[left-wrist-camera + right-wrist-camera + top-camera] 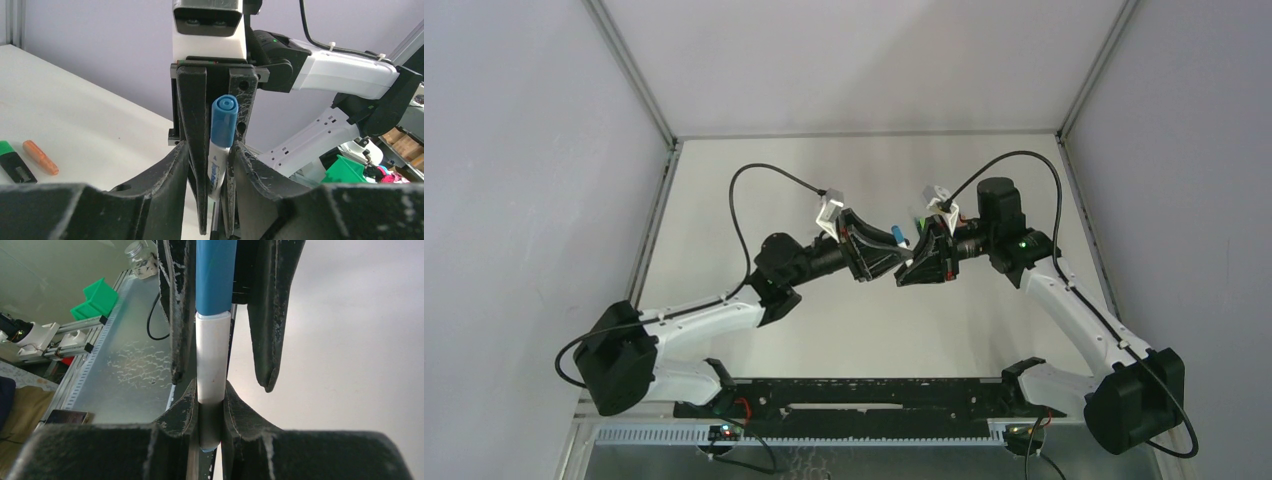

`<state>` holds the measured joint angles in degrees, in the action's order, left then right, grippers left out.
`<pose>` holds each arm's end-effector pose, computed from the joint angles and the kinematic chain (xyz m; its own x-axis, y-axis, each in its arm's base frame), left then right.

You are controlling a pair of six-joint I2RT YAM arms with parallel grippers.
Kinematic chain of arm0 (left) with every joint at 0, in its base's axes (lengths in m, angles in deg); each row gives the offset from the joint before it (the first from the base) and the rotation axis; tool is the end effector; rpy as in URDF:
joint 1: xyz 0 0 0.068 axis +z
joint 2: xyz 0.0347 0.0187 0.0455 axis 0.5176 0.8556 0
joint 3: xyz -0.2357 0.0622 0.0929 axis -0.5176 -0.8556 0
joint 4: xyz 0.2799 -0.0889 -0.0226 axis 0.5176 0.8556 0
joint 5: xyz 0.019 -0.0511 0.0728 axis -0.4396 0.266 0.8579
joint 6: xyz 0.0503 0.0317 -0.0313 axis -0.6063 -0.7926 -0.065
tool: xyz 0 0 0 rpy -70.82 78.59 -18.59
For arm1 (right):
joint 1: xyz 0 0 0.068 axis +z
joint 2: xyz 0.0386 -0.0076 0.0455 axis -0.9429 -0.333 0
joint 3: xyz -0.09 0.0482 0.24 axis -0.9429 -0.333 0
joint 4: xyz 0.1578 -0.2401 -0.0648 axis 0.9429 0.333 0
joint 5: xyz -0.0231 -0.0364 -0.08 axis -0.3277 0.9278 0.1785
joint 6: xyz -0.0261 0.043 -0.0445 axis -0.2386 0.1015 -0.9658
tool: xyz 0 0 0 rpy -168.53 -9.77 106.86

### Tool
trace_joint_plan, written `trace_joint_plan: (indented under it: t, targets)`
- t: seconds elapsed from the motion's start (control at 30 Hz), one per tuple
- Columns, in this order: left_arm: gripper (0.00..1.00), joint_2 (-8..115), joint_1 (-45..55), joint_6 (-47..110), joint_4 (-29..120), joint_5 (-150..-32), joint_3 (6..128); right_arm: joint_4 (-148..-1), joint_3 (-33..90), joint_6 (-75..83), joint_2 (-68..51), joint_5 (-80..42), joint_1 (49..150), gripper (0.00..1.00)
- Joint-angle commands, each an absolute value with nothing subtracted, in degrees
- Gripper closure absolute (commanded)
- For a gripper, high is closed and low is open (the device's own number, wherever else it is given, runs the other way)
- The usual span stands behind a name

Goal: Insert the pens into the pen caps
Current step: Press the pen cap onto the pen.

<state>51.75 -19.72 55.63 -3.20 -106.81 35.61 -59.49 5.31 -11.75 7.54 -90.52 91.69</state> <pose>0.1933 -0.2722 0.2915 -0.3983 -0.3549 -0.8458 0.8877 0.0832 -0.4529 0.2367 0.1480 0.3011 -0.2923 -0.1440 -0.9454 -0.9342 -0.1684 0.3145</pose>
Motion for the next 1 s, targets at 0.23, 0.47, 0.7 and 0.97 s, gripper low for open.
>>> trace_joint_plan:
  t: [0.23,0.47,0.7,0.97]
  targets:
    - [0.98,54.2,-20.4,60.5,-13.2,-107.3,39.0,-59.1,7.3,-13.6,7.5,-90.2,92.2,0.99]
    - [1.00,53.7,-22.2,62.2,-17.9,-99.6,34.5,-62.1,7.4,-8.4,8.2,-89.8,91.3,0.79]
    - [1.00,55.7,-24.7,64.0,-27.6,-90.0,30.9,-71.6,5.3,2.6,8.2,-88.3,91.4,0.67]
    - [1.00,57.8,-25.8,64.5,-30.8,-86.8,30.6,-74.2,4.8,6.1,8.4,-86.5,91.5,0.64]
